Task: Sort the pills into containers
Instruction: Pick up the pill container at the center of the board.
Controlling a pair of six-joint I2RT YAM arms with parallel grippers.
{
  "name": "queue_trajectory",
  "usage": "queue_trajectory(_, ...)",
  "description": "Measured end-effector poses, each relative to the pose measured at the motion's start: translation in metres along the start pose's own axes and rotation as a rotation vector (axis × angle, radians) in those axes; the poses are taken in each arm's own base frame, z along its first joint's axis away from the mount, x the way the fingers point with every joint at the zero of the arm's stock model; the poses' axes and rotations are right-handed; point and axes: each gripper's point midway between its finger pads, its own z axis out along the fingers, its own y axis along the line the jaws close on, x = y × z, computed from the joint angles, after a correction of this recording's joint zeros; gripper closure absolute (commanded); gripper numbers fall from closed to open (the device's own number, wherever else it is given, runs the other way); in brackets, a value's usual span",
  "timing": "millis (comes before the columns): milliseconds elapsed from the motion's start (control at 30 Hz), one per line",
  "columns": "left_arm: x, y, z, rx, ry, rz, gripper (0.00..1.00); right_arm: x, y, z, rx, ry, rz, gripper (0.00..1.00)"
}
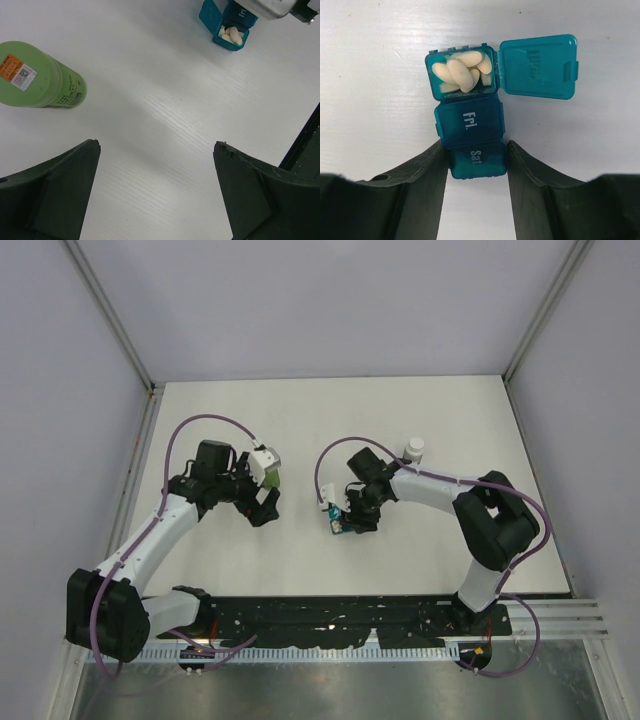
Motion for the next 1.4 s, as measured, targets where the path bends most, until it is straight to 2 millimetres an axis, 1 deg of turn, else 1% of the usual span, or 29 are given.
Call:
queue_trajectory(167,0.000,-0.001,0.001,0.005,0.001,-0.007,0.01,-0.001,0.001,0.000,0.001,-0.004,0.011,0.56)
queue_trajectory(333,0.000,-0.002,0.003,0.016,0.000,-0.029,0.01,-0.001,0.001,0.000,0.003,-0.008,0.026,0.69)
queue_trajectory(500,-0.001,-0.001,0.010,0.025,-0.006,-0.065,0.01,-0.002,0.005,-0.001,-0.002,-0.011,0.049,0.82)
queue_trajectory(567,-0.002,0.000,0.013,0.031,-0.010,-0.085,0.01,-0.002,0.007,-0.003,-0.004,-0.012,0.057,0.86)
queue_trajectory(700,-0.006,-0.001,0.019,0.051,-0.016,-0.133,0.01,-0.008,0.010,-0.011,0.009,-0.026,0.067,0.89)
queue_trajectory(833,-0.018,-0.002,0.022,0.077,-0.044,-0.177,0.01,-0.018,0.008,-0.025,0.044,-0.057,0.064,0.91)
queue_trajectory(967,-0.039,-0.003,0.022,0.107,-0.080,-0.232,0.01,-0.026,0.008,-0.039,0.071,-0.082,0.060,0.91)
queue_trajectory(1133,-0.067,-0.001,0.025,0.146,-0.112,-0.321,0.03,-0.031,0.019,-0.052,0.064,-0.080,0.064,0.92)
queue_trajectory(1267,-0.081,0.000,0.036,0.173,-0.100,-0.395,0.04,-0.045,0.026,-0.066,0.060,-0.089,0.055,0.93)
queue_trajectory(1400,-0.084,-0.004,0.053,0.212,-0.059,-0.465,0.04,-0.063,0.028,-0.084,0.085,-0.123,0.036,0.93)
